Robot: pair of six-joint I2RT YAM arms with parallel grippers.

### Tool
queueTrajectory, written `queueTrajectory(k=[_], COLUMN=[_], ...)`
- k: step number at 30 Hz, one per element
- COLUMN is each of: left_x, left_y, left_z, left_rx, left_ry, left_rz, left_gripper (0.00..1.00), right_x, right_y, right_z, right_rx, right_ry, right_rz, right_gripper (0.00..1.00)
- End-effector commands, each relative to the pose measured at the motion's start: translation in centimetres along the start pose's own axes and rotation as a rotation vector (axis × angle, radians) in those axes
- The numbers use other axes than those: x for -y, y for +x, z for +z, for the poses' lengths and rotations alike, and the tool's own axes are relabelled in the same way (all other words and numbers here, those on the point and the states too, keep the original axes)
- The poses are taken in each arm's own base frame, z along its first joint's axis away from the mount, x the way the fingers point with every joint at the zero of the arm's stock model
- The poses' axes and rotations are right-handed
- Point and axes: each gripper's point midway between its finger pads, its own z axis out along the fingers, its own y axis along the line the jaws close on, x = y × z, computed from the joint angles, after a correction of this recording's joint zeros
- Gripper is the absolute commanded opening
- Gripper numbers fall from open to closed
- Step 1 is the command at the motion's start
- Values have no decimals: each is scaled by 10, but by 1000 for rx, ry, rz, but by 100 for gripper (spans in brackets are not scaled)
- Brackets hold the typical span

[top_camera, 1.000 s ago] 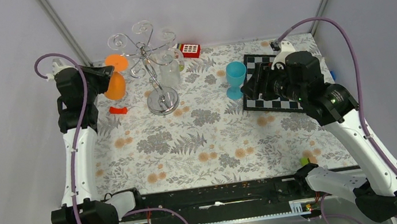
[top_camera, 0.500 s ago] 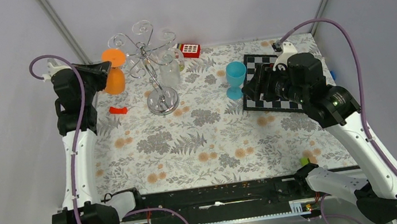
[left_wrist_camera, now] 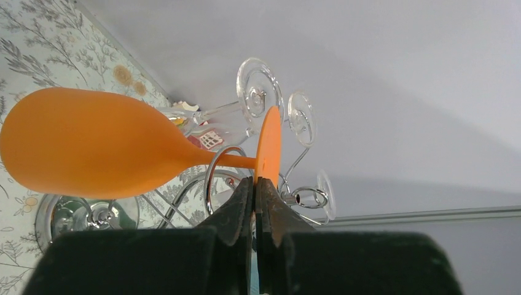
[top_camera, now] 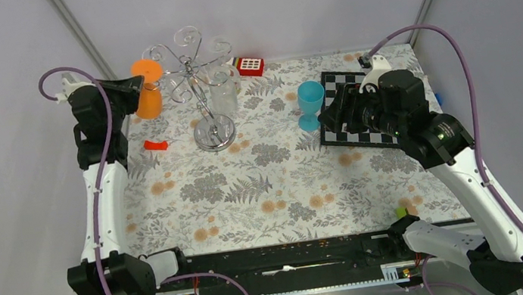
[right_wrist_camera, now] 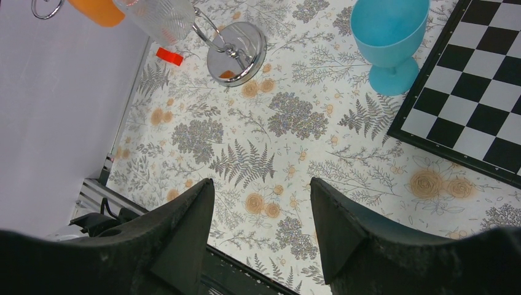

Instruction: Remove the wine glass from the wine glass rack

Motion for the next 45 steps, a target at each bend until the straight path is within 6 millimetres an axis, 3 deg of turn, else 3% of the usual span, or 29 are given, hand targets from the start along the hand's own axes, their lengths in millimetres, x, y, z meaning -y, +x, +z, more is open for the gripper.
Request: queueTrajectory(k=[1, 9, 18, 24, 28, 40, 45], left_x=[42, 65, 58, 58, 49, 11, 11], left_y=[-7, 10, 30, 34, 38, 60, 64], left_z=[3, -3, -24, -37, -52, -121, -151], left_rx=[-20, -148, -240, -251, -246, -257, -257], left_ry=[155, 262, 252, 242, 215, 83, 80], left_rz=[-5, -8, -8, -2, 8, 65, 89], left_gripper=[0, 0, 0, 0, 0, 0, 0], right_x=[-1, -2, -4, -8, -11, -28, -39], right_y=[-11, -10, -9, -10, -11, -6, -2], right_z=[0, 4, -3, -10, -16, -30, -34], right_rx=[46, 37, 46, 55, 69, 67, 68], right_ry=[-3, -10, -24, -47, -58, -151, -224], right_rz=[-9, -6, -19, -24, -16, 59, 108], right_gripper=[66, 66, 69, 84, 92, 94, 94])
